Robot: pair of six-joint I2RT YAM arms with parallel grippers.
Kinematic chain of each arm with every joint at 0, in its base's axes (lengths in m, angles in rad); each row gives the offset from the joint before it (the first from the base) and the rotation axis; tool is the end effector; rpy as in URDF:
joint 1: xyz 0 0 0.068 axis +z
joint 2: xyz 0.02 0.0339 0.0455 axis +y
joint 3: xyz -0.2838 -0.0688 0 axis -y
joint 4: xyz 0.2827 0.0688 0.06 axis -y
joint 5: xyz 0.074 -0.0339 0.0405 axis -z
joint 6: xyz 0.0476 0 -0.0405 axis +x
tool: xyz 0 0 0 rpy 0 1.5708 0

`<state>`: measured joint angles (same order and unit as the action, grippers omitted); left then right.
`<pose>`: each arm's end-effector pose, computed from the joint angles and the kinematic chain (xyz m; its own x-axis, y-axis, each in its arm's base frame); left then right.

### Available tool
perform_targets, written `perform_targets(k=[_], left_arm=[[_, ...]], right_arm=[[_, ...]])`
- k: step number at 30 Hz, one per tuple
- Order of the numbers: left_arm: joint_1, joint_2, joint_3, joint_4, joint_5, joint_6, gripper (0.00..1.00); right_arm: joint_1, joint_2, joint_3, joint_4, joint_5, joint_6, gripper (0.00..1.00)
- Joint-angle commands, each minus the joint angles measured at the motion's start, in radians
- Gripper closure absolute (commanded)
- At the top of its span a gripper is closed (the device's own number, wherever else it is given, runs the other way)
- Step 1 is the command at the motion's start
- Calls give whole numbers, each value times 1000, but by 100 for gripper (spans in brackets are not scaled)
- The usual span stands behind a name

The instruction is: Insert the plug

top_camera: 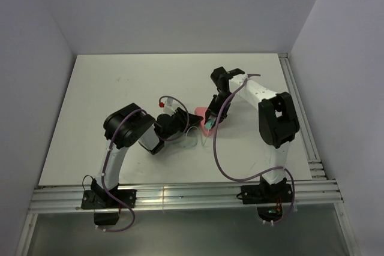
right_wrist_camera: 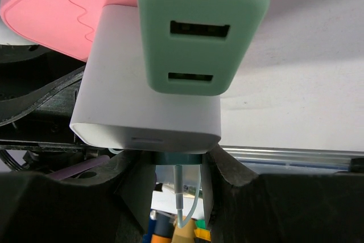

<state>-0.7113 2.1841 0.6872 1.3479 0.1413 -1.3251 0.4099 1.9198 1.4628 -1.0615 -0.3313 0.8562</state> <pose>0.2864 -0.2557 0.0501 -0.7566 -0.6157 -0.2203 0.0738 0.2543 -0.9643 0.3638 0.1750 0.1904 -0.8966 0.3892 0.2111 0.4347 0.8645 0.2523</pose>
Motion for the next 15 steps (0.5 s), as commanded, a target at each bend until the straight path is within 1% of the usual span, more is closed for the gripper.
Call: perform_targets(k=[1,3,7,12,15], left_arm=[[-5,22,-14,-10,26,13,99],[-5,25,-11,-10,27,12,100],[-7,28,-9,-15,27,13,99],[-7,17,-8,-35,27,26,100],[-7,16,-3,-36,29,29,100]], right_arm=[[7,71,42,-40,58,-35,100],[7,100,56,-57,89,-61,100],[1,122,27,-29,75,-68,100],[-2,102,27,9,84,-101,100],[-6,62,1,90,86,-121,100]])
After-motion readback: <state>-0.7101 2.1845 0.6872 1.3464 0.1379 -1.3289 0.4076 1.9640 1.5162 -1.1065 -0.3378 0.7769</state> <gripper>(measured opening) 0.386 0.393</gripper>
